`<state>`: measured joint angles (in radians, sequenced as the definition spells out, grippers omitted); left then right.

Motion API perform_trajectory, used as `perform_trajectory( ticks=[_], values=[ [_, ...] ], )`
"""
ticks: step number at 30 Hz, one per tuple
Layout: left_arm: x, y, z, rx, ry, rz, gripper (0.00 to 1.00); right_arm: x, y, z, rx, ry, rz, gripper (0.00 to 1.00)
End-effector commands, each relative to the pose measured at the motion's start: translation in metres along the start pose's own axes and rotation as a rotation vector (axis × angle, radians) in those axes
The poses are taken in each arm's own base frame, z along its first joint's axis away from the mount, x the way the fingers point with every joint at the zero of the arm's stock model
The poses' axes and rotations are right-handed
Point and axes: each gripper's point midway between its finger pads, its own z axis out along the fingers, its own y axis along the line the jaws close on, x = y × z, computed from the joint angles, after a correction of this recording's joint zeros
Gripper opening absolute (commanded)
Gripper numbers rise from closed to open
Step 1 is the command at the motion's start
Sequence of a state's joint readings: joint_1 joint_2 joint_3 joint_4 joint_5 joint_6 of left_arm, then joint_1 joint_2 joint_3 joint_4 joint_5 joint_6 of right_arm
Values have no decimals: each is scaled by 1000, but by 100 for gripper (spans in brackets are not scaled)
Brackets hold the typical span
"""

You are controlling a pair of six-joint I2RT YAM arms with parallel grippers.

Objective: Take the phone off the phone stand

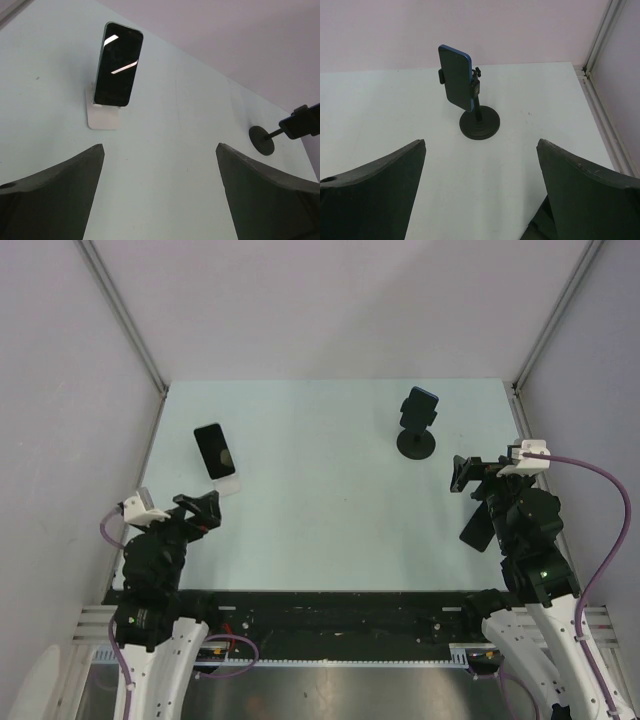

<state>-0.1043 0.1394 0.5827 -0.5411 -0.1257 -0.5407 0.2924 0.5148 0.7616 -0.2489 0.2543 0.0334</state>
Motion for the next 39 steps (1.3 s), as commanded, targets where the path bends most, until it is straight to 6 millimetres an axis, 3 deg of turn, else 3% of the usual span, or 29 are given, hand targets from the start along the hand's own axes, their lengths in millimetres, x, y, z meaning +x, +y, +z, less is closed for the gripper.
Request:
perform_trajectory(
  ticks=[1,11,16,17,18,21,23,26,27,28,30,31,33,35,39],
  values=[
    [-14,9,9,-92,-25,-2,100,-11,-2,1,18,-42,16,100],
    [-22,28,42,-293,42,28,100,-10,12,11,-29,-72,29,100],
    [-40,32,61,-393,39,55,100,-9,33,11,-115,-85,42,100],
    [-36,35,71,-422,72,73,100,-6,40,10,-148,-83,33,100],
    [-49,27,77,-413,60,75,100,-3,46,12,-176,-73,12,100],
    [-57,19,100,-429,91,99,100,-1,55,17,-212,-64,8,100],
    [-57,25,113,-476,106,120,100,2,60,20,-232,-55,5,100],
    [-53,29,147,-527,163,182,100,6,63,24,-239,-39,21,100],
    [-60,22,159,-510,177,213,100,6,64,25,-241,-37,32,100],
    [-44,27,176,-524,236,241,100,7,66,25,-246,-32,35,100],
    [-45,25,194,-529,247,253,100,11,71,25,-279,-20,23,100],
    [-31,33,207,-555,288,270,100,13,71,28,-277,-12,13,99],
    [-31,33,222,-562,296,294,100,15,71,29,-275,-6,9,100],
    [-17,46,236,-605,335,332,100,18,73,29,-283,3,8,100],
    [-8,53,254,-626,365,367,100,23,72,29,-275,25,11,100]
  ],
)
